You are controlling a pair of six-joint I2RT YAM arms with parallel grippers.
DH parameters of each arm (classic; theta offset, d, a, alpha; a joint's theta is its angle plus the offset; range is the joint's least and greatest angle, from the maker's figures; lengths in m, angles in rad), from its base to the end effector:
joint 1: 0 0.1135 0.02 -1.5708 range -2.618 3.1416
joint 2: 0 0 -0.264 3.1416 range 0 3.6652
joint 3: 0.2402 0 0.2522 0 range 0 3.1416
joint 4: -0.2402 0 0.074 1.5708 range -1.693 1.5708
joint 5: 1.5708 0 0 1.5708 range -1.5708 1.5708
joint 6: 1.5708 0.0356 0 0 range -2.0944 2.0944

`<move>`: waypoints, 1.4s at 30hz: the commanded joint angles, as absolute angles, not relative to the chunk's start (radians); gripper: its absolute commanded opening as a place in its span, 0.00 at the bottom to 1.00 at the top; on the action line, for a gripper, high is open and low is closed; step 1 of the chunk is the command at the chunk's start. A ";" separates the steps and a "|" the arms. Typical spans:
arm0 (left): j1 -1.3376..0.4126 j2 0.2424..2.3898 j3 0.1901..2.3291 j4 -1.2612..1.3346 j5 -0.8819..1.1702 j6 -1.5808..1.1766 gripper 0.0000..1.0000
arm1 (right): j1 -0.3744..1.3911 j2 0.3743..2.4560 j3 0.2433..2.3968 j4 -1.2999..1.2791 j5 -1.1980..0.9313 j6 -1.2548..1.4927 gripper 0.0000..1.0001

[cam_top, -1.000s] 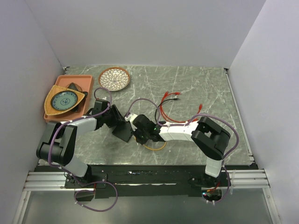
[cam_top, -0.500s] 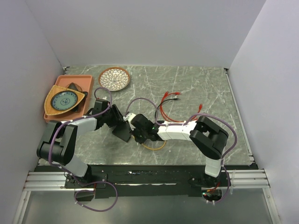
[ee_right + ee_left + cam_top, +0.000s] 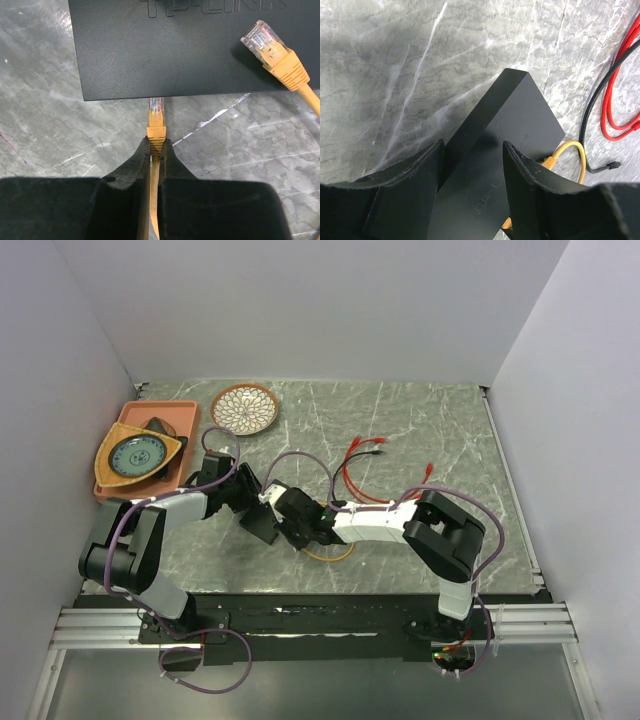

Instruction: Insert the plug into the switch port

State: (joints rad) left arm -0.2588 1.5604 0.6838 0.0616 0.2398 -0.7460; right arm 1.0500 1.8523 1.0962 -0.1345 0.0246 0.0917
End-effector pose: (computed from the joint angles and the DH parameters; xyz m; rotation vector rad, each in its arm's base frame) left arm 0.2826 -0.0836 0.1486 -0.4850 2.4451 -0.7389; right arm 0.1907 0.3306 0.1575 -1.1514 2.2401 0.4555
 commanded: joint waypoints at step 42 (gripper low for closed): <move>-0.290 1.585 0.635 -0.008 0.268 -0.759 0.58 | 1.075 1.881 1.166 0.031 0.146 0.087 0.00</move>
State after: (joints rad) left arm -0.2615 1.5623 0.6735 0.0940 0.2375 -0.7464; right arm 1.0695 1.8565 1.1069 -0.1299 0.0826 0.0734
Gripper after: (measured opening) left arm 0.580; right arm 0.061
